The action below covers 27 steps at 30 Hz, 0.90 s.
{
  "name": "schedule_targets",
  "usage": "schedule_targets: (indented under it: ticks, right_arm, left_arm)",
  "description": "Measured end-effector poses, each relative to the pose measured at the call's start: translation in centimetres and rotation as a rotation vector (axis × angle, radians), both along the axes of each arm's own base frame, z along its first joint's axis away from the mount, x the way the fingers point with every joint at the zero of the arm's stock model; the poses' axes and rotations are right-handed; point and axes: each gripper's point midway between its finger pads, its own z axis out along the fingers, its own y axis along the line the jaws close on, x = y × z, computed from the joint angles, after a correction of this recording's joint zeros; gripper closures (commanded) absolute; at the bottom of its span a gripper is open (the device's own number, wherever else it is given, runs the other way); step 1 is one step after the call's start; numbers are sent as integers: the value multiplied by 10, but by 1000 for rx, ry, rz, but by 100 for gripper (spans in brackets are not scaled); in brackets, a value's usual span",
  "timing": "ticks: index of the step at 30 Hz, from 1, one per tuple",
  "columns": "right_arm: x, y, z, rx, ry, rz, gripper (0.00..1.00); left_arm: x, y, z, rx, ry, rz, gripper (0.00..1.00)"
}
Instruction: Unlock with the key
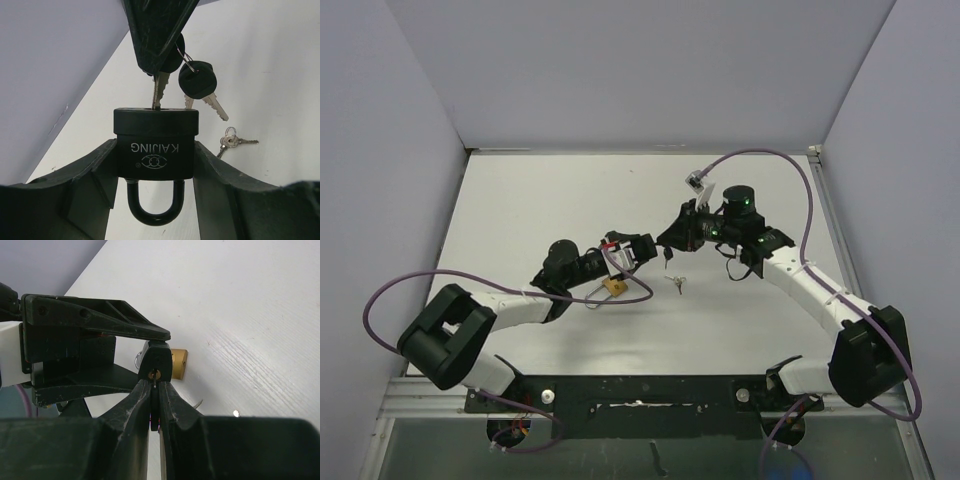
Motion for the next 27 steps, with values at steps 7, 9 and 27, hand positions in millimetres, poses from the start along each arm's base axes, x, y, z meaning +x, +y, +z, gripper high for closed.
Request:
schedule_targets:
  ticks: [7,9,27]
  right_arm:
    - [0,-4,0,9,1,-3,100]
    - [0,-5,0,11,2,-5,100]
    - [6,-34,8,47,7,-104,100]
  left_arm:
    - [0,-4,-1,-22,-1,-18,100]
    - [0,-6,-1,-29,1,-23,100]
    - [-2,-8,-5,-64,-34,-38,100]
